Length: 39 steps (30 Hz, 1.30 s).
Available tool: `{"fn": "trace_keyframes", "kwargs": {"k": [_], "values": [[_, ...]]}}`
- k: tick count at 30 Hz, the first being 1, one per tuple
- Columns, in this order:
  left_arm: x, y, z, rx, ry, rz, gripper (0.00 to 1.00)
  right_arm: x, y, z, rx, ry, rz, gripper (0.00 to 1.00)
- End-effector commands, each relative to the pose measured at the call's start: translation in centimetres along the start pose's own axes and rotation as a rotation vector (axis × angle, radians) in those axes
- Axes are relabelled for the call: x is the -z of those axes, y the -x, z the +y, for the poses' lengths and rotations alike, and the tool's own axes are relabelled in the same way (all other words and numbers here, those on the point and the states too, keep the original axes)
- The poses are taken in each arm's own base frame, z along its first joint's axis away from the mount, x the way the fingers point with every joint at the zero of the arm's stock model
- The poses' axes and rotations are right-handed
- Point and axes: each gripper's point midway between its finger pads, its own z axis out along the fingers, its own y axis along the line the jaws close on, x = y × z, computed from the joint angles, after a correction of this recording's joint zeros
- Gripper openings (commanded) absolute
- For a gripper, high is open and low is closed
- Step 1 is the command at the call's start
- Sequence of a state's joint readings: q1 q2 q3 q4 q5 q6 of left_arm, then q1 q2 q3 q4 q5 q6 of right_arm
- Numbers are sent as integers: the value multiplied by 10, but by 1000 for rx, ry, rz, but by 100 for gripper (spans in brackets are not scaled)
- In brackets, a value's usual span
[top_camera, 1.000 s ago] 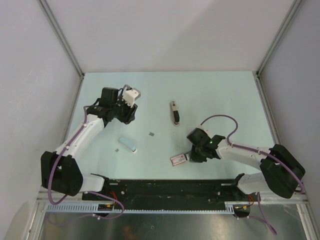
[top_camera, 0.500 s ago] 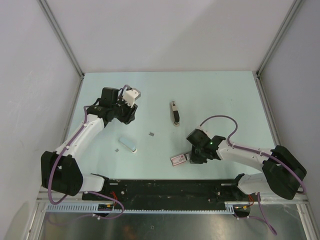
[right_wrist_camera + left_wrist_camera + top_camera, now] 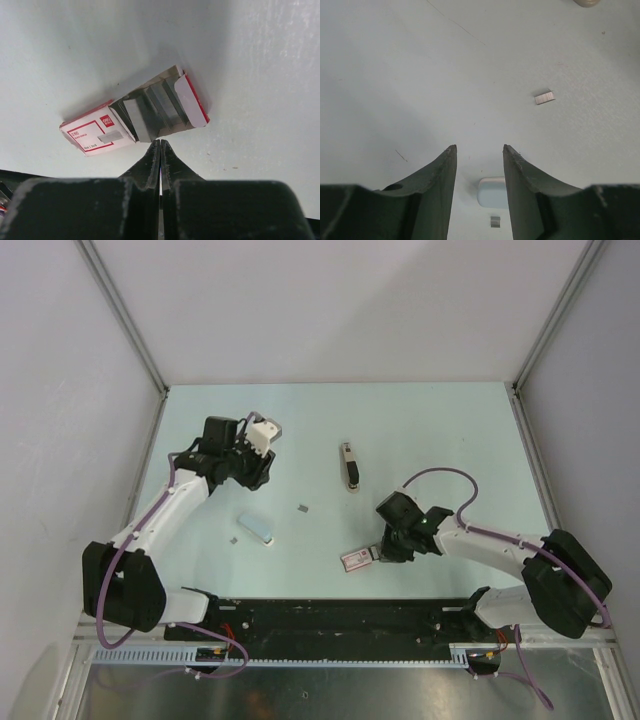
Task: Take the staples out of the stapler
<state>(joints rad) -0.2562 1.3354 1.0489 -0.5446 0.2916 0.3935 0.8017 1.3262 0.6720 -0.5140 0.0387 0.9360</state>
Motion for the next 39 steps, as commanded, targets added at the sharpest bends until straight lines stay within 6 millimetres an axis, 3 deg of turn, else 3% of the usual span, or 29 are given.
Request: {"fn": "trace_keyframes", "kwargs": {"k": [1, 13, 18, 22, 24, 27, 32, 39], "values": [[-2, -1, -3, -25, -13, 0, 47, 3, 18, 14, -1, 45, -36, 0], [-4, -3, -3, -32, -13, 5, 47, 10, 25, 18, 6, 55, -58, 0], [-6, -3, -4, -24, -23, 6, 47, 37, 41, 47, 46, 167, -124, 0], [-8, -2, -7, -18, -44, 1, 47, 44, 64, 81, 136, 246, -182, 15], [-10, 1, -16, -27, -83, -8, 47, 41, 70, 87, 164, 230, -183, 24], [-23, 3, -40, -121, -154, 2, 47, 46, 79, 84, 174, 215, -215, 33], [-55, -3, -81, -346, -298, 34, 47, 73, 106, 72, 163, 223, -318, 38], [-86, -19, -102, -625, -426, 55, 47, 99, 134, 49, 123, 236, -407, 40]]}}
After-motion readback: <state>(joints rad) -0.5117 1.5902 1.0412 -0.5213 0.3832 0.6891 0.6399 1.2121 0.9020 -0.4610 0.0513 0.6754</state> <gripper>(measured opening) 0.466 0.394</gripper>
